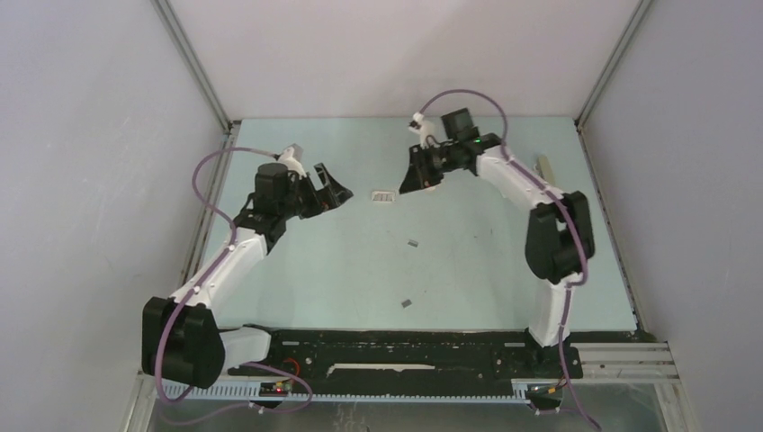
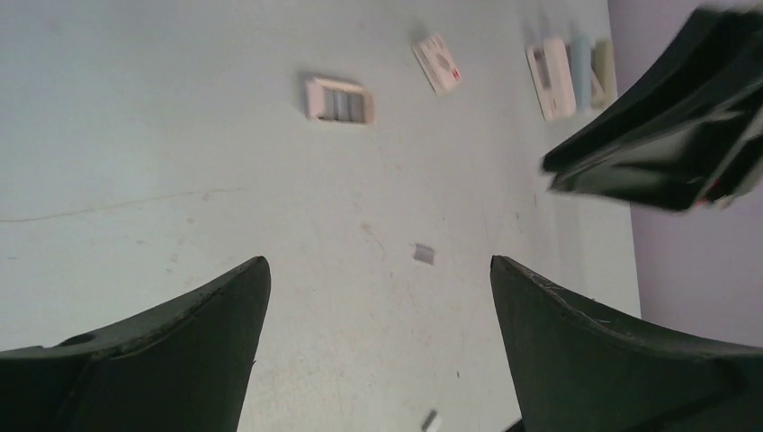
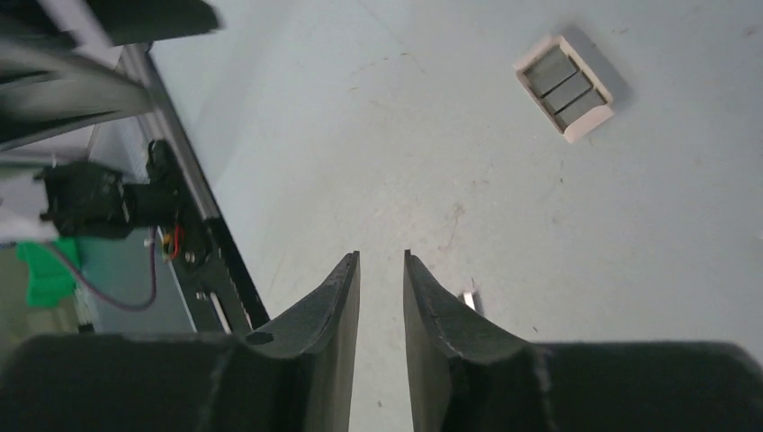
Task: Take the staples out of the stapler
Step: Adjust the staple box at the center of the board.
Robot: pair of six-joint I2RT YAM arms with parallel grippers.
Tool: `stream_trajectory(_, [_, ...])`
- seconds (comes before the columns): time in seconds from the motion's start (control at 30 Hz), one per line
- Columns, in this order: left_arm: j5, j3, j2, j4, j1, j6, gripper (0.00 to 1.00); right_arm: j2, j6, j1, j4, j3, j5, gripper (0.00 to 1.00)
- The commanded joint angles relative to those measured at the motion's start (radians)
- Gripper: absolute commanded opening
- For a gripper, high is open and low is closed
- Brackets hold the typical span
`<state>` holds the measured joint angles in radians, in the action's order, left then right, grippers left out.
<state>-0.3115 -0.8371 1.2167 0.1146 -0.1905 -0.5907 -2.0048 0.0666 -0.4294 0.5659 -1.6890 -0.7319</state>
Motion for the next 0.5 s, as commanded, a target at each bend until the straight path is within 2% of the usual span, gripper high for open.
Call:
stream_trajectory(0.0, [-0.057, 0.012, -0.030, 0.035, -0.096, 0.086, 0.97, 0.180, -0.280, 0.068, 0.097, 0.097, -0.217, 0.34])
stream_trajectory(0.27, [0.083, 0.034, -0.101, 0.169, -0.305, 0.166, 0.97, 0.424, -0.470, 0.165, 0.193, 0.293, -0.297, 0.47])
stream_trajectory(0.47, [0.215, 0.064, -0.151, 0.203, -0.465, 0.166, 0.97, 0.604, -0.517, 0.206, 0.178, 0.452, -0.263, 0.55])
